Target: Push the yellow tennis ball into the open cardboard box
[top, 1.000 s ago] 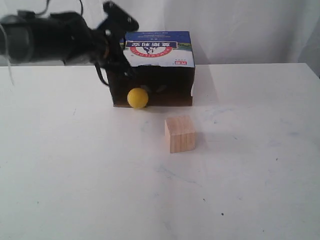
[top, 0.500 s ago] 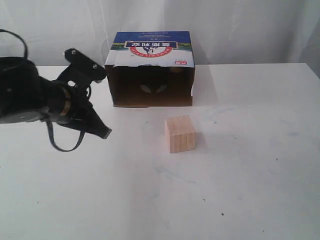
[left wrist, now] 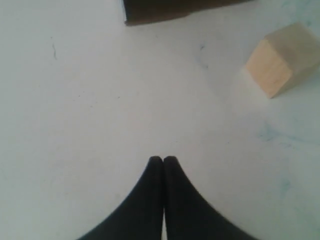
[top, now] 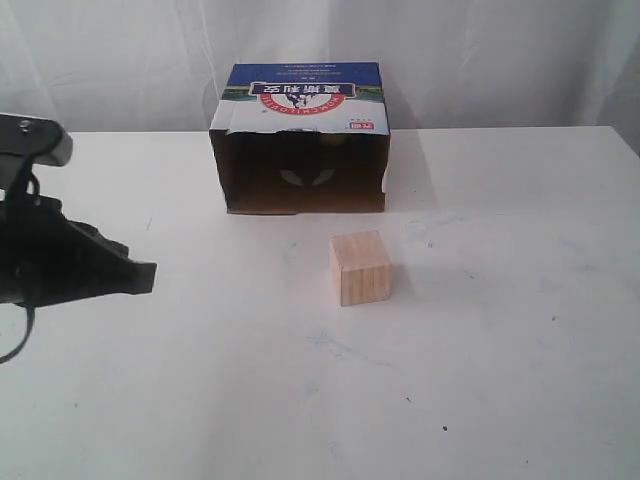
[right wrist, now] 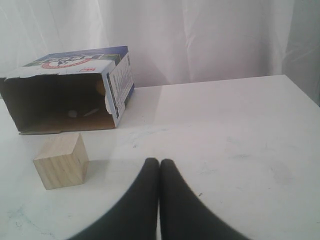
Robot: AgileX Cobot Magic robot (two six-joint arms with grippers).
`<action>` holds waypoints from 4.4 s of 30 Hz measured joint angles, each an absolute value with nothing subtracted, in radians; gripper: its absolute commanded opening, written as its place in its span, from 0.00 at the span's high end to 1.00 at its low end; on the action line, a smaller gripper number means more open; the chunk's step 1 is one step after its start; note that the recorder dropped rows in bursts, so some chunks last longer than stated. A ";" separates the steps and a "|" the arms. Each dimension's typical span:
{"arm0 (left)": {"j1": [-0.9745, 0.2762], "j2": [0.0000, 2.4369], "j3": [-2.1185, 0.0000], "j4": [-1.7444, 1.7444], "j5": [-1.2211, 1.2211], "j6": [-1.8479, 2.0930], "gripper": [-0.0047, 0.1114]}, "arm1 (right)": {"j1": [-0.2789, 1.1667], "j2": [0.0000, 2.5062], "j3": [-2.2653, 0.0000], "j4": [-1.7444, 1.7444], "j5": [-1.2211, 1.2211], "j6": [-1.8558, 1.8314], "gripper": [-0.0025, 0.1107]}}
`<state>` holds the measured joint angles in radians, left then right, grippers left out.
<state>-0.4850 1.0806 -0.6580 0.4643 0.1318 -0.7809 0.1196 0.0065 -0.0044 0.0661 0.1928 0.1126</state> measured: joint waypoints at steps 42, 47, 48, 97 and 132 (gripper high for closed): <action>-0.432 0.023 -0.005 0.145 -0.021 -0.783 0.96 | 0.120 0.007 -0.004 0.066 0.193 0.113 0.98; -0.387 0.007 -0.004 0.145 -0.009 -0.783 0.96 | 0.120 0.007 -0.004 0.066 0.193 0.113 0.98; -0.384 0.006 -0.004 0.145 -0.006 -0.783 0.96 | 0.120 0.007 -0.004 0.066 0.193 0.113 0.98; -0.384 0.005 -0.004 0.012 0.026 -0.023 0.96 | 0.120 0.007 -0.004 0.066 0.193 0.113 0.98; -0.384 0.005 -0.004 0.012 0.026 -0.023 0.96 | 0.120 0.007 -0.004 0.066 0.193 0.113 0.98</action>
